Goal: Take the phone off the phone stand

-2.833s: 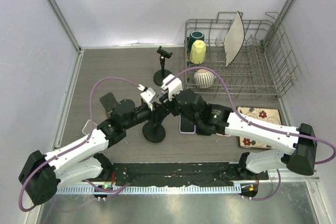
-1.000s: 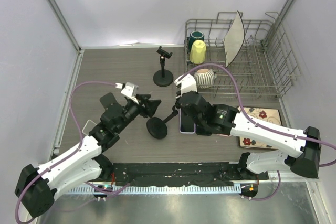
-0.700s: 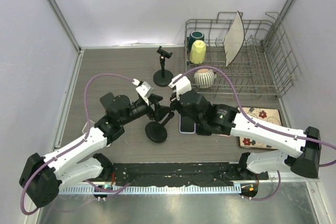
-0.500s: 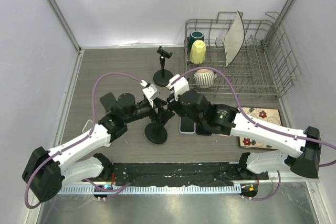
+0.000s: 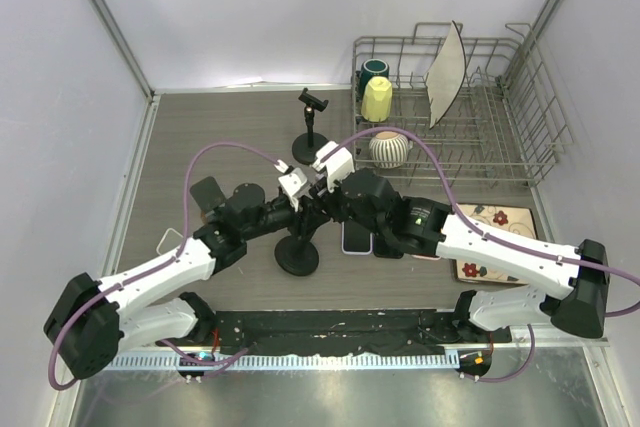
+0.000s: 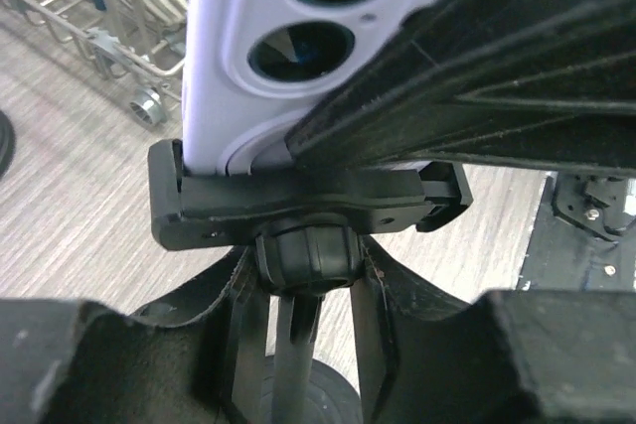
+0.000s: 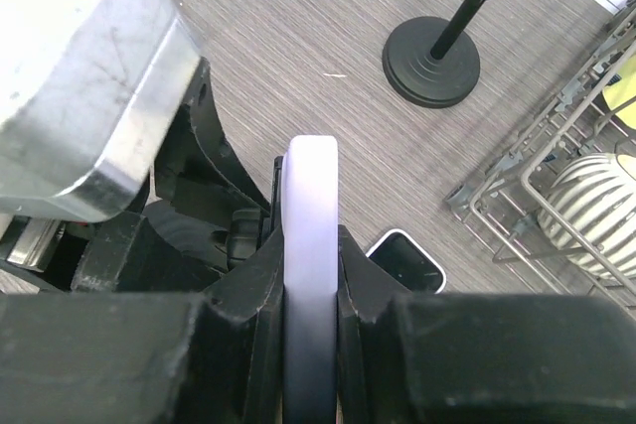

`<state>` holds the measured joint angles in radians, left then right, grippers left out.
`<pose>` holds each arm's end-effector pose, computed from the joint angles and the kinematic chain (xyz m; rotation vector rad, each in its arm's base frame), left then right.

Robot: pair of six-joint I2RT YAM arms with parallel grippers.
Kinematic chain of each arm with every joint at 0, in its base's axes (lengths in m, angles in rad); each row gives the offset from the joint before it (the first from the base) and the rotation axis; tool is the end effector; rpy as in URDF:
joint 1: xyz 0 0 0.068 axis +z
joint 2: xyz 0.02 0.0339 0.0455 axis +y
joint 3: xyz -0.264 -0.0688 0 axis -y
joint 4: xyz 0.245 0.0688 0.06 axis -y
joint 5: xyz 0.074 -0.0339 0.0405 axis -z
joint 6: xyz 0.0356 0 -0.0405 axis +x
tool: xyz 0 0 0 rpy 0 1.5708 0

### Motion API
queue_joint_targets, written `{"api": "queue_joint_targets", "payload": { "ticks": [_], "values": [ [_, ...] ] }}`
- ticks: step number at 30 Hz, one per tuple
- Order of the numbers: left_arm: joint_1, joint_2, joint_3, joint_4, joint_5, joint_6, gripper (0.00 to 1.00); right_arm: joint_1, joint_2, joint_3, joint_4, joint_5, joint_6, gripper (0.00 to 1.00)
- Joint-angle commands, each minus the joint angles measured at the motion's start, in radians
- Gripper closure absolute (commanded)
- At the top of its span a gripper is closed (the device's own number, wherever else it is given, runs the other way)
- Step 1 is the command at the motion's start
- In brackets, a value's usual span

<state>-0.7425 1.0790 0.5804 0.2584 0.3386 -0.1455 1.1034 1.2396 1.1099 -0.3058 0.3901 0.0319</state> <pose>0.1716 -0.1735 0.2562 0.7945 1.7241 -0.9246 0.1391 0.2455 0.3459 -0.7933 1.8230 0.3477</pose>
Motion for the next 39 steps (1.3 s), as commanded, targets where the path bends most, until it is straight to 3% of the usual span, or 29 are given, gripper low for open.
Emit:
{"api": "queue_joint_targets", "payload": {
  "ticks": [1, 17, 26, 29, 31, 36, 39],
  "values": [
    [-0.001, -0.021, -0.071, 0.163, -0.107, -0.006, 0.67, 0.009, 0.001, 0.050, 0.065, -0.043, 0.002, 0.99],
    [-0.001, -0.007, -0.231, 0.415, -0.096, -0.037, 0.61, 0.061, 0.006, 0.039, 0.119, -0.106, -0.073, 0.99],
    [-0.001, 0.177, -0.197, 0.728, -0.176, -0.022, 0.76, 0.062, 0.049, 0.071, 0.171, -0.056, -0.246, 0.99],
    [-0.001, 0.269, -0.211, 0.875, -0.220, -0.020, 0.85, 0.062, 0.050, 0.068, 0.172, -0.043, -0.260, 0.99],
    [-0.001, 0.346, -0.235, 1.004, -0.239, -0.025, 1.00, 0.062, 0.043, 0.054, 0.174, -0.043, -0.254, 0.99],
    [-0.001, 0.455, -0.324, 1.275, -0.329, -0.112, 1.00, 0.091, 0.041, 0.041, 0.140, -0.016, -0.207, 0.99],
    [0.000, 0.457, -0.343, 1.282, -0.429, -0.126, 1.00, 0.127, 0.047, 0.027, 0.097, 0.024, -0.179, 0.99]
  ]
}}
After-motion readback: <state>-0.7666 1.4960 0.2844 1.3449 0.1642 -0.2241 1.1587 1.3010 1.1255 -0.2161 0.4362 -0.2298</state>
